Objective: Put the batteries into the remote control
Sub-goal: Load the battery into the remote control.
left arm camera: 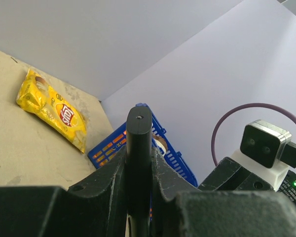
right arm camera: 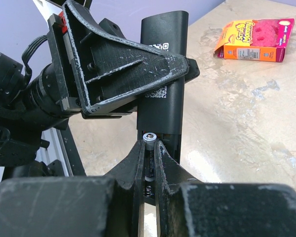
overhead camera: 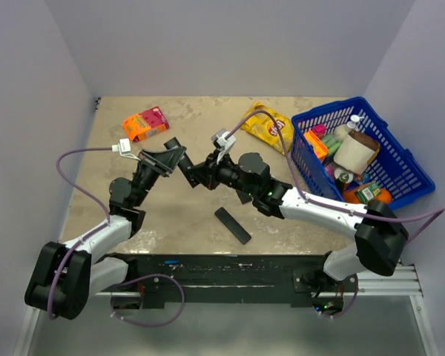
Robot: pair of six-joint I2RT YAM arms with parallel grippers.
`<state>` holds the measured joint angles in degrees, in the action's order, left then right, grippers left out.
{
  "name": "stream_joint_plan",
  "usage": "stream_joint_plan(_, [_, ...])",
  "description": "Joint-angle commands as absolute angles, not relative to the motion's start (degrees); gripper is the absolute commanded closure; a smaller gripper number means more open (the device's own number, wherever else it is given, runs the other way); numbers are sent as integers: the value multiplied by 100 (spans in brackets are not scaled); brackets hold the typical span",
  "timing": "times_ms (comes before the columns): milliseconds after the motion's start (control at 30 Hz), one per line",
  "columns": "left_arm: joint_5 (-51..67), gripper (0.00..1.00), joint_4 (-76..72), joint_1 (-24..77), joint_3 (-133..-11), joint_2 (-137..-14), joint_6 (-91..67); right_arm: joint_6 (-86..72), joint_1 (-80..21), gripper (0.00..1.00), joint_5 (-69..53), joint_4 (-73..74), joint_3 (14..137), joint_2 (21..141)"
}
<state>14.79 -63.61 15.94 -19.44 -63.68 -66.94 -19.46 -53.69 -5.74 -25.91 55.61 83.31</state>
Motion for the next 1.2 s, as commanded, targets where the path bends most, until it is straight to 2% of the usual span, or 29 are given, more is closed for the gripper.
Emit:
stream_joint_plan(0, [1406, 100, -6952, 1635, -2180, -6407, -6750, -1846, -5423, 94, -650, -2610, 5563, 8376])
stream_joint_plan(333, [1433, 100, -6917, 1635, -2197, -6407, -6662, -1793, -5423, 94, -931, -2356, 5704, 8516])
stream_joint_plan(1167, [1643, 100, -6978, 1635, -2241, -6425, -6645, -1696, -5423, 80, -888, -2144, 5915, 8517])
